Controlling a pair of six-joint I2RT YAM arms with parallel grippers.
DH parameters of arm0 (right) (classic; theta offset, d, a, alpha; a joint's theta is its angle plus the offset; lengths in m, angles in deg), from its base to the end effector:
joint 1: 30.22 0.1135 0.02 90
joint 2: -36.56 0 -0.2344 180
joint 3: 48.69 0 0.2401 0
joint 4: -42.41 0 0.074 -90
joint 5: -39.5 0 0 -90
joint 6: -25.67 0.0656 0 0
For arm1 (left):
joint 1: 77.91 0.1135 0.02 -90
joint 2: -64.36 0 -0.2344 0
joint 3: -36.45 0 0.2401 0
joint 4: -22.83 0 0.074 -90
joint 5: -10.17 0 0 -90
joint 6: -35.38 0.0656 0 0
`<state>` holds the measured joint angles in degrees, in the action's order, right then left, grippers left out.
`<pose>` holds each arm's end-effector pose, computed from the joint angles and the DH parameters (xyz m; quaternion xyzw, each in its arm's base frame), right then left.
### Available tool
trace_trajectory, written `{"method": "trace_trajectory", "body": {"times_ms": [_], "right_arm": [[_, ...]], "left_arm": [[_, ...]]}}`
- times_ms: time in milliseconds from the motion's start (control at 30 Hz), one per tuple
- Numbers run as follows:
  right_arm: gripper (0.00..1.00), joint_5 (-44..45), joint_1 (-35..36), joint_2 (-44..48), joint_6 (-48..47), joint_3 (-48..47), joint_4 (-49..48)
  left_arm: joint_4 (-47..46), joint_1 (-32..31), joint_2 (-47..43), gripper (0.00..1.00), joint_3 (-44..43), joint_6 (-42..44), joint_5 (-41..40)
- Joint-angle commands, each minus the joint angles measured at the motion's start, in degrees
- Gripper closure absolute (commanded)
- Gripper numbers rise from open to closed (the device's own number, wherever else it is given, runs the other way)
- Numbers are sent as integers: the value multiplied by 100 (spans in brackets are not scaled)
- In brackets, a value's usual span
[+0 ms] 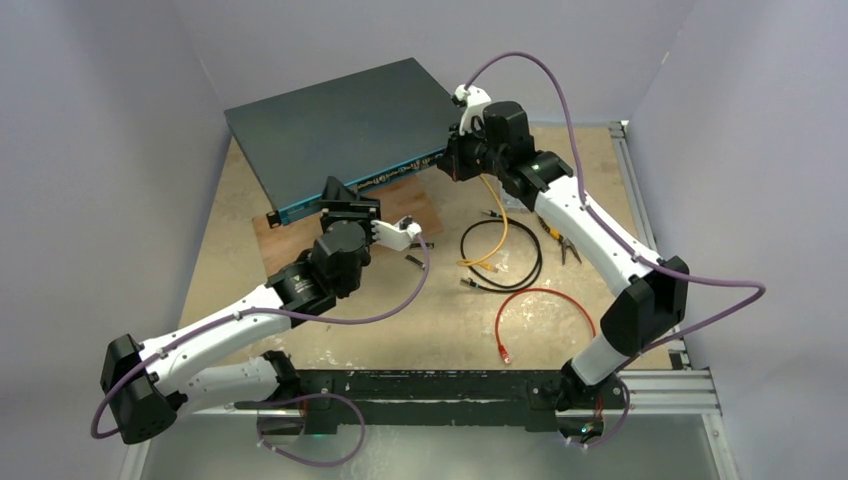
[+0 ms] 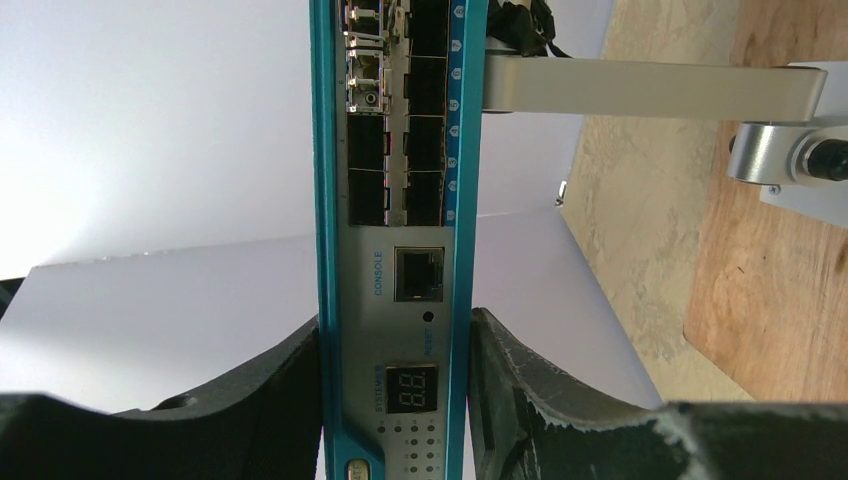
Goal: Insert the plug into the switch port
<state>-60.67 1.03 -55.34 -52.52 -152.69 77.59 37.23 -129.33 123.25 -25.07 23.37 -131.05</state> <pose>0.3274 0.2122 0.3438 -0.1885 0.8108 0.2703 0.4837 0.1968 -0.1646 0.3017 0.5161 0.5455 0.4571 0.4766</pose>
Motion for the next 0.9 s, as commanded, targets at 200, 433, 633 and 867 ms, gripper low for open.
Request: {"method": "trace_trajectory", "body": {"times_ms": [200, 433, 633, 867], "right_arm": [[100, -263, 66, -360, 207, -662, -813], [100, -158, 66, 567, -113, 860, -1918], [100, 66, 66, 1125, -89, 1814, -2474], [100, 360, 66, 1354, 91, 2059, -2949]], "left_arm": [[755, 159, -75, 100, 31, -551, -176], [720, 167, -53, 100, 29, -550, -219], [690, 174, -28, 100, 25, -560, -236], [685, 167, -18, 100, 15, -579, -232]]}}
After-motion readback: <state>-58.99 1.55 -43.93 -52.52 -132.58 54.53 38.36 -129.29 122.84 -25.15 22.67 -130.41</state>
